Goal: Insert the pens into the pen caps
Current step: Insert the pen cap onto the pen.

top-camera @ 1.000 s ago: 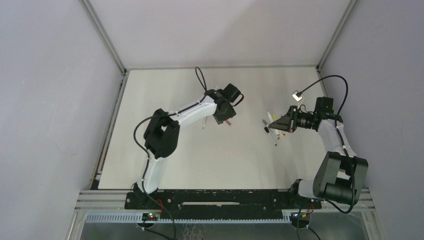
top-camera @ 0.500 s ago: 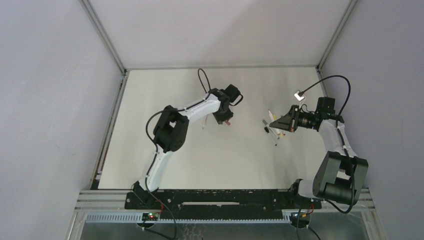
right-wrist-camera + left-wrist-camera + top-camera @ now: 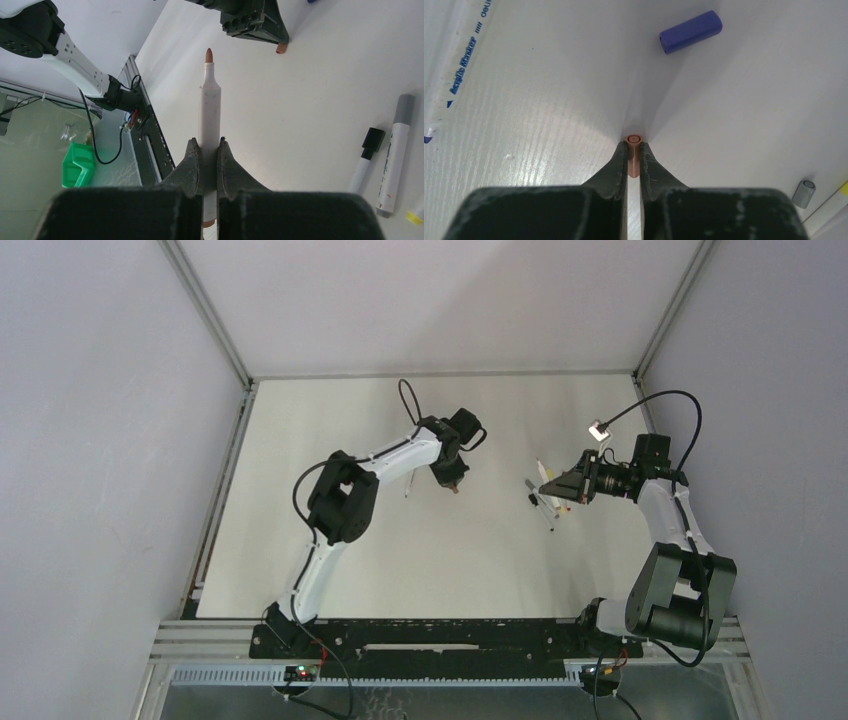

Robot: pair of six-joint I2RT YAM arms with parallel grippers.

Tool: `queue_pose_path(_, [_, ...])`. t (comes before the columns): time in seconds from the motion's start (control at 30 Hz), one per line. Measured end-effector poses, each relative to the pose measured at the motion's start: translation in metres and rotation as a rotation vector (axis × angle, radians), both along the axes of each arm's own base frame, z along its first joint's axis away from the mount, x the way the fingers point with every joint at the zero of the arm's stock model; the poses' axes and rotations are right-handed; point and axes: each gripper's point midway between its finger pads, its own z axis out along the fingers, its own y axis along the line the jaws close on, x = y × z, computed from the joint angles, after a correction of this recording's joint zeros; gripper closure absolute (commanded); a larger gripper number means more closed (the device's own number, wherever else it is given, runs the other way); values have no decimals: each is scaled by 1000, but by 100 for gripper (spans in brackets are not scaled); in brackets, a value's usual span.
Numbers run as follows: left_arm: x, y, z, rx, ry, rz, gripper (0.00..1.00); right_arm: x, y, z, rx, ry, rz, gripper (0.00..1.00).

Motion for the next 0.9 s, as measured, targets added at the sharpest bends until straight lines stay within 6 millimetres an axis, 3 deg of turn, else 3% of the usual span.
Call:
queue_pose_path(0.33, [-15,7,-1,85,3,-211,94,0,-1,2,9,-4,-2,100])
queue_pose_path(0.67, [-100,91,-4,278,95,-476,86,0,-1,2,12,-6,0,100])
queue_pose_path(0.9, [-113,102,-6,272,85,-547,78,0,-1,2,11,-9,1,100])
